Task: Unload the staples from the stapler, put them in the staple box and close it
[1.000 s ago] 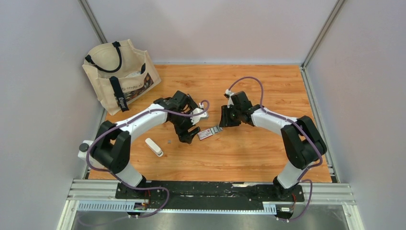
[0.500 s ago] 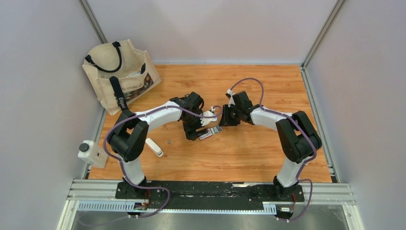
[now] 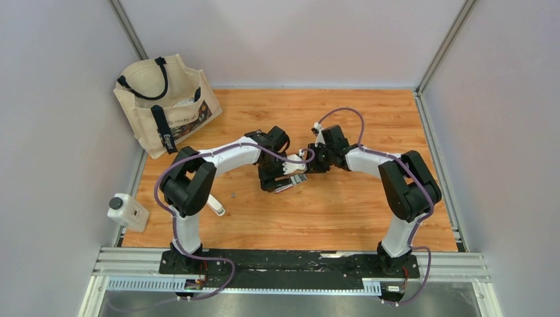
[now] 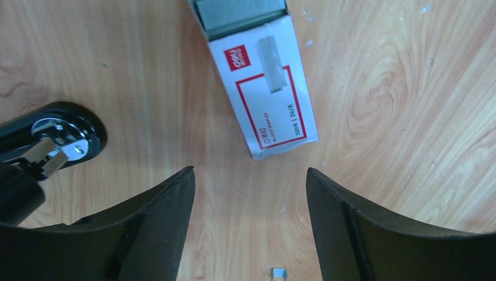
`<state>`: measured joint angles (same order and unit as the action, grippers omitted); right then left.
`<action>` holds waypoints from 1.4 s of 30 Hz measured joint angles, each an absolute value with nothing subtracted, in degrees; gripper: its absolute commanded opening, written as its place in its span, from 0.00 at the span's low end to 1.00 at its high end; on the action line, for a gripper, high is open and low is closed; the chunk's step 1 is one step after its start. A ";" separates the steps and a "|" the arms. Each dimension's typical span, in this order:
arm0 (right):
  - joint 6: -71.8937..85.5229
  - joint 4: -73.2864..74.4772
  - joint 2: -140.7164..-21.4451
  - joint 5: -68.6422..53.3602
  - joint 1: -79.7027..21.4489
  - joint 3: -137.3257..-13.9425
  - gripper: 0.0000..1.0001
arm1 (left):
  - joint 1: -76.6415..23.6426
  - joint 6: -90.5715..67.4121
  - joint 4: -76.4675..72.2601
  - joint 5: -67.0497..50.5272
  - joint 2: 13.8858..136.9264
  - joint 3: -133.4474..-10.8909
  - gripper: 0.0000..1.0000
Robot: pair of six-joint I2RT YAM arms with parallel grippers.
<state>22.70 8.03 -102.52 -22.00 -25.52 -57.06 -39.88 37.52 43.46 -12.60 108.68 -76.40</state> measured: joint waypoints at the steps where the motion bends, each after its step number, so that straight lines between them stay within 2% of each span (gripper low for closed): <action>1: 22.72 7.99 -102.78 -22.15 -25.45 -57.06 0.23 | -39.99 37.98 44.01 -12.47 108.79 -76.40 0.78; 23: 24.58 7.38 -103.33 -25.08 -25.30 -56.45 0.22 | -43.90 40.77 45.08 -5.80 112.27 -78.19 0.77; 42: 25.91 6.87 -103.96 -25.65 -27.14 -55.42 0.19 | -44.64 40.64 45.06 -5.06 112.33 -78.39 0.77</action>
<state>25.91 6.87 -103.96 -25.65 -27.14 -55.42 -44.64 40.64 45.06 -5.06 112.33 -78.39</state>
